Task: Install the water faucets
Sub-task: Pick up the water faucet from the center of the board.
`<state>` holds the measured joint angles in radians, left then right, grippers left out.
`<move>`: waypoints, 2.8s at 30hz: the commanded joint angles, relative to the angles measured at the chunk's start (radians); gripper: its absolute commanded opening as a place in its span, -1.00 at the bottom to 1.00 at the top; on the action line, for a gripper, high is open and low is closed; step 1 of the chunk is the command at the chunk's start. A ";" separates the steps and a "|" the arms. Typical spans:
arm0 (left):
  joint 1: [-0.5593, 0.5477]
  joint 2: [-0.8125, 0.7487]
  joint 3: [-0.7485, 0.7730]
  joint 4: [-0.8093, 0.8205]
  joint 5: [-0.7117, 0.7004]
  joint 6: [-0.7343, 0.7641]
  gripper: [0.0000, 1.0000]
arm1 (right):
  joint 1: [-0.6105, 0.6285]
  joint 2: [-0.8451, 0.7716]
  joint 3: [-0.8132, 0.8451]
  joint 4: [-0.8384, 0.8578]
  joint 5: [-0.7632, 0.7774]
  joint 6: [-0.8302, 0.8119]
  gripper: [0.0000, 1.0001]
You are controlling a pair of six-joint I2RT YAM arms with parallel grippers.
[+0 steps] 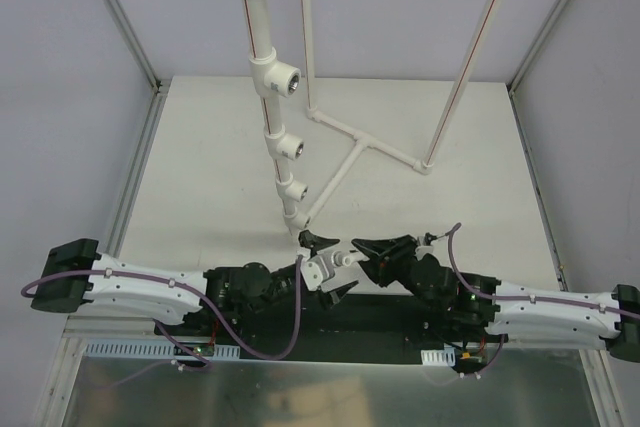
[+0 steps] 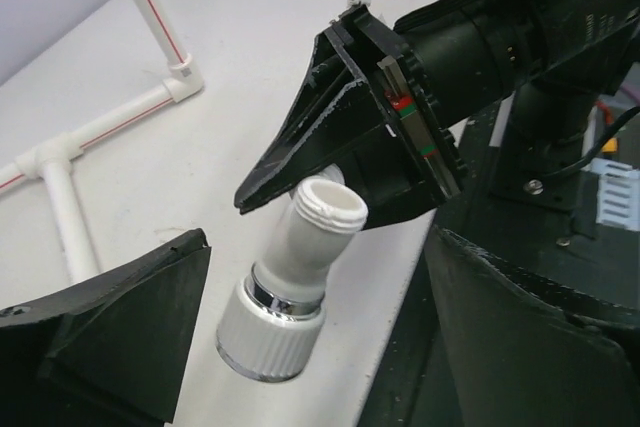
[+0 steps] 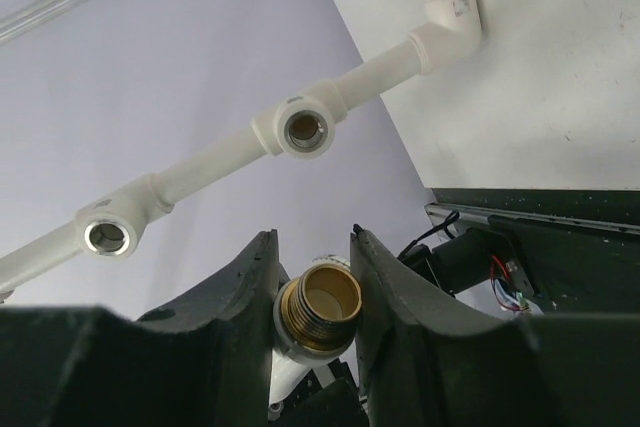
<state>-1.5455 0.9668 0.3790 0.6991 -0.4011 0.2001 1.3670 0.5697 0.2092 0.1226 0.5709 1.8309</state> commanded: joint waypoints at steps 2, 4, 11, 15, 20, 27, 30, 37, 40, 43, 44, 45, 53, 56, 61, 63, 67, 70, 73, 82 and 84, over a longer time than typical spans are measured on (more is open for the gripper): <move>-0.010 -0.092 0.001 -0.035 0.093 -0.106 0.98 | 0.001 -0.085 0.058 -0.118 0.105 0.226 -1.00; -0.010 -0.135 -0.002 -0.074 0.137 -0.149 0.98 | -0.003 -0.123 0.082 -0.222 0.142 0.162 -1.00; -0.010 -0.306 0.034 -0.300 0.223 -0.336 0.92 | -0.019 -0.200 0.229 -0.489 0.201 -0.322 -1.00; -0.008 -0.356 0.052 -0.423 0.277 -0.366 0.86 | -0.028 -0.208 0.337 -0.575 0.147 -0.620 -1.00; -0.008 -0.375 0.057 -0.477 0.341 -0.347 0.89 | -0.034 -0.150 0.498 -0.627 -0.063 -0.979 -1.00; -0.010 -0.343 0.081 -0.461 0.341 -0.275 0.95 | -0.062 0.100 0.708 -0.707 -0.439 -1.245 -1.00; -0.010 -0.309 0.109 -0.460 0.321 -0.236 0.96 | -0.098 0.166 0.733 -0.704 -0.560 -1.279 -1.00; -0.008 -0.218 0.138 -0.441 0.323 -0.160 0.96 | -0.189 0.173 0.679 -0.557 -0.755 -1.240 -1.00; -0.008 -0.192 0.138 -0.409 0.341 -0.156 0.96 | -0.213 0.173 0.661 -0.500 -0.822 -1.220 -1.00; -0.008 -0.172 0.136 -0.382 0.346 -0.154 0.95 | -0.221 0.200 0.665 -0.494 -0.852 -1.222 -1.00; -0.010 -0.168 0.136 -0.365 0.350 -0.153 0.94 | -0.223 0.211 0.665 -0.489 -0.859 -1.219 -1.00; -0.008 -0.162 0.136 -0.351 0.357 -0.156 0.93 | -0.223 0.223 0.664 -0.485 -0.862 -1.220 -1.00; -0.008 -0.116 0.152 -0.280 0.439 -0.176 0.74 | -0.229 0.240 0.654 -0.462 -0.849 -1.222 -1.00; -0.008 -0.099 0.152 -0.271 0.467 -0.189 0.51 | -0.233 0.236 0.651 -0.452 -0.850 -1.222 -1.00; -0.010 -0.079 0.155 -0.270 0.484 -0.227 0.08 | -0.244 0.223 0.642 -0.449 -0.842 -1.217 -1.00; -0.008 -0.074 0.158 -0.271 0.489 -0.235 -0.36 | -0.244 0.220 0.638 -0.449 -0.844 -1.219 -1.00; -0.010 -0.082 0.156 -0.276 0.441 -0.264 -1.00 | -0.252 0.211 0.630 -0.451 -0.832 -1.222 -1.00; -0.010 -0.091 0.153 -0.279 0.407 -0.286 -1.00 | -0.253 0.205 0.622 -0.451 -0.812 -1.223 -0.23; -0.010 -0.097 0.153 -0.292 0.314 -0.304 -1.00 | -0.253 0.184 0.619 -0.469 -0.737 -1.227 0.31; -0.010 -0.056 0.192 -0.357 -0.209 -0.387 -1.00 | -0.253 0.121 0.622 -0.525 -0.482 -1.207 0.54; -0.010 -0.042 0.210 -0.355 -0.235 -0.383 -1.00 | -0.253 0.125 0.622 -0.526 -0.467 -1.207 0.54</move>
<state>-1.5505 0.9047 0.5137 0.3145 -0.4339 -0.1535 1.1160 0.6975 0.8234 -0.4034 0.0029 0.6197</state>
